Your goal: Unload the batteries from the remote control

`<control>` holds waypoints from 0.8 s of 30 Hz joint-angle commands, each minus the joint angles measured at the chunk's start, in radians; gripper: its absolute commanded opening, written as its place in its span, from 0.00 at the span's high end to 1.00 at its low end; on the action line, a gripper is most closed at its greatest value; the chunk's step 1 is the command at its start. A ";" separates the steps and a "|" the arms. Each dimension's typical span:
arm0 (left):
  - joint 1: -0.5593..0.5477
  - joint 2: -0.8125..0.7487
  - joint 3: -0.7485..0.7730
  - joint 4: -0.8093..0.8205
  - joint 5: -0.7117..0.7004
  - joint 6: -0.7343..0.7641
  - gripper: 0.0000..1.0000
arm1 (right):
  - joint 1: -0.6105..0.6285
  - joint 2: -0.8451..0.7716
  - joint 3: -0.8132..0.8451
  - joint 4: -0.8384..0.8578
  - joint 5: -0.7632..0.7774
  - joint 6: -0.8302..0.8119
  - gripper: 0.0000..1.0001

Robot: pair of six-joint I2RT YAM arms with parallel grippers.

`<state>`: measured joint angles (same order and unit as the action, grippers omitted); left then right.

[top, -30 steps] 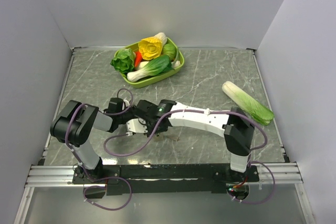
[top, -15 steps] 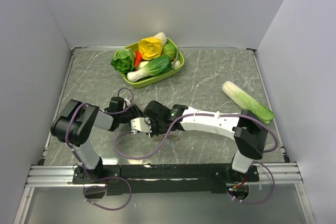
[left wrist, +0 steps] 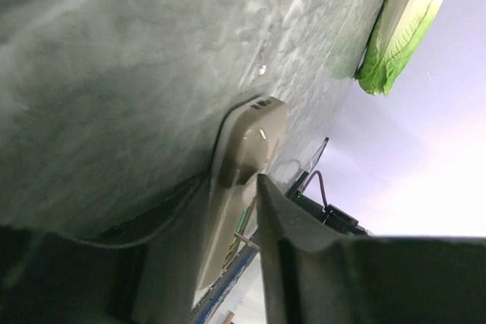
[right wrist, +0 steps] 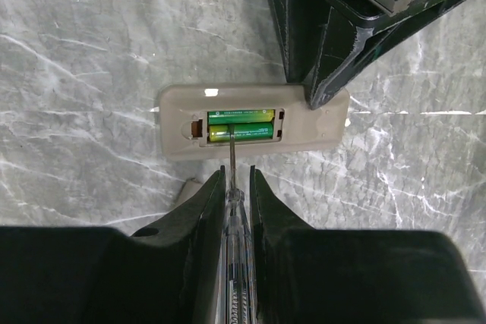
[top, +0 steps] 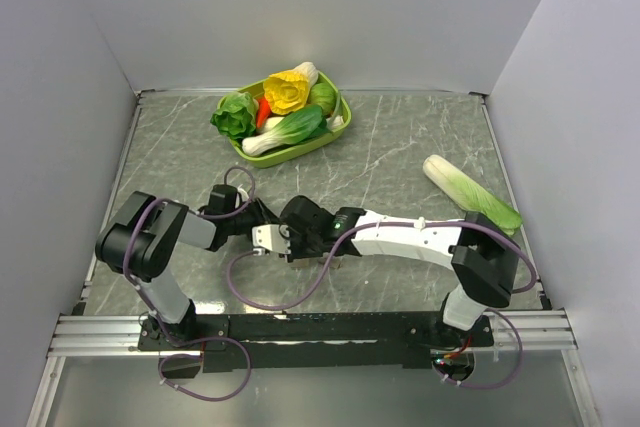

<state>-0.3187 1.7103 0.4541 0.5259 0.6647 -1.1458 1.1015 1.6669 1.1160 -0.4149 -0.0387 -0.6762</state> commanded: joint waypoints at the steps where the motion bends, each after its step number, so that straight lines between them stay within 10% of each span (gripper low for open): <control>1: -0.014 -0.027 -0.025 -0.124 -0.132 0.061 0.56 | -0.042 0.079 -0.074 0.229 0.051 -0.023 1.00; 24: -0.105 -0.051 0.052 -0.193 -0.140 0.141 0.36 | -0.088 -0.053 -0.218 0.312 0.005 0.015 1.00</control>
<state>-0.3927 1.5929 0.5137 0.3477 0.5362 -1.0153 1.0588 1.5803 0.9707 -0.2386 -0.0814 -0.6670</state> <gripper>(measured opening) 0.632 0.225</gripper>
